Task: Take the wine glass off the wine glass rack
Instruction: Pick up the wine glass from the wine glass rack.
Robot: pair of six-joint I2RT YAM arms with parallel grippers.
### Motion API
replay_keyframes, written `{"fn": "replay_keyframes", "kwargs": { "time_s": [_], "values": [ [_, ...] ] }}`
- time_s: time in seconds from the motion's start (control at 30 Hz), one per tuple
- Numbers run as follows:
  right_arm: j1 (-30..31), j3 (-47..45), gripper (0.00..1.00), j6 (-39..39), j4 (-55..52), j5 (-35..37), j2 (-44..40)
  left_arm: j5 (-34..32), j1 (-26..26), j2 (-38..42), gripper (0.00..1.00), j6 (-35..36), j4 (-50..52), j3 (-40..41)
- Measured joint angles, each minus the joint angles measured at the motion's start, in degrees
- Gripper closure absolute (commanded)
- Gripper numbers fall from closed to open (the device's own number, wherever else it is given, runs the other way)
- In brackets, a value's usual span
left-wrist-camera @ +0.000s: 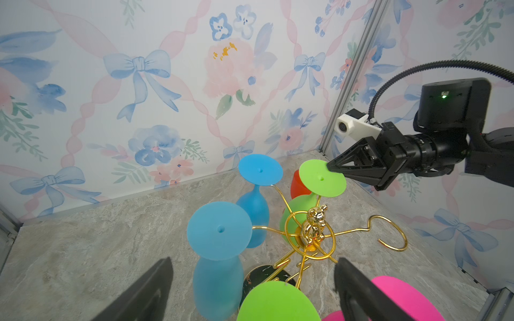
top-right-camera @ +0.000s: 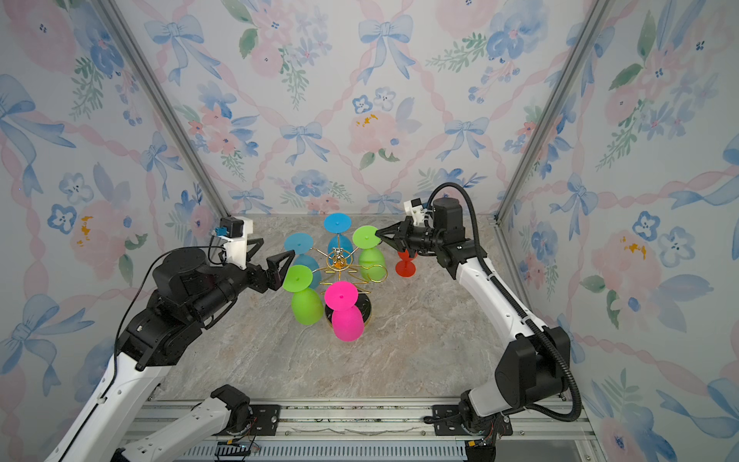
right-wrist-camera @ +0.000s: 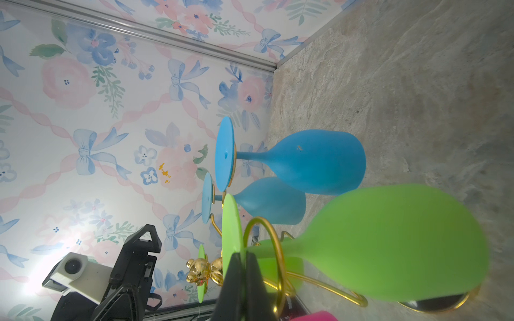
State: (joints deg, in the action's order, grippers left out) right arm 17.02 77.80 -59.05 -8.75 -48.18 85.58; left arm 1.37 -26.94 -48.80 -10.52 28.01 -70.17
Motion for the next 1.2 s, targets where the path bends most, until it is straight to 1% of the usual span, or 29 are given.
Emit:
{"fn": "replay_keyframes", "kwargs": {
  "time_s": [0.43, 0.73, 0.93, 1.2],
  "values": [
    [-0.09, -0.20, 1.00, -1.44, 0.87, -1.84, -2.56, 0.24, 0.00, 0.00, 0.08, -0.02, -0.02, 0.00],
    [-0.09, -1.18, 1.00, -1.22, -0.70, -2.64, -4.07, 4.28, -0.02, -2.27, 0.08, -0.22, 0.02, -0.35],
    [-0.09, -1.31, 1.00, 0.44, -2.10, -2.82, -5.64, 6.01, 0.00, -3.58, 0.08, -0.22, 0.02, -1.20],
    [-0.50, -1.33, 1.00, 5.40, -7.69, -2.14, -7.21, 8.61, -0.02, -3.74, 0.08, -0.26, 0.02, -2.08]
  ]
}}
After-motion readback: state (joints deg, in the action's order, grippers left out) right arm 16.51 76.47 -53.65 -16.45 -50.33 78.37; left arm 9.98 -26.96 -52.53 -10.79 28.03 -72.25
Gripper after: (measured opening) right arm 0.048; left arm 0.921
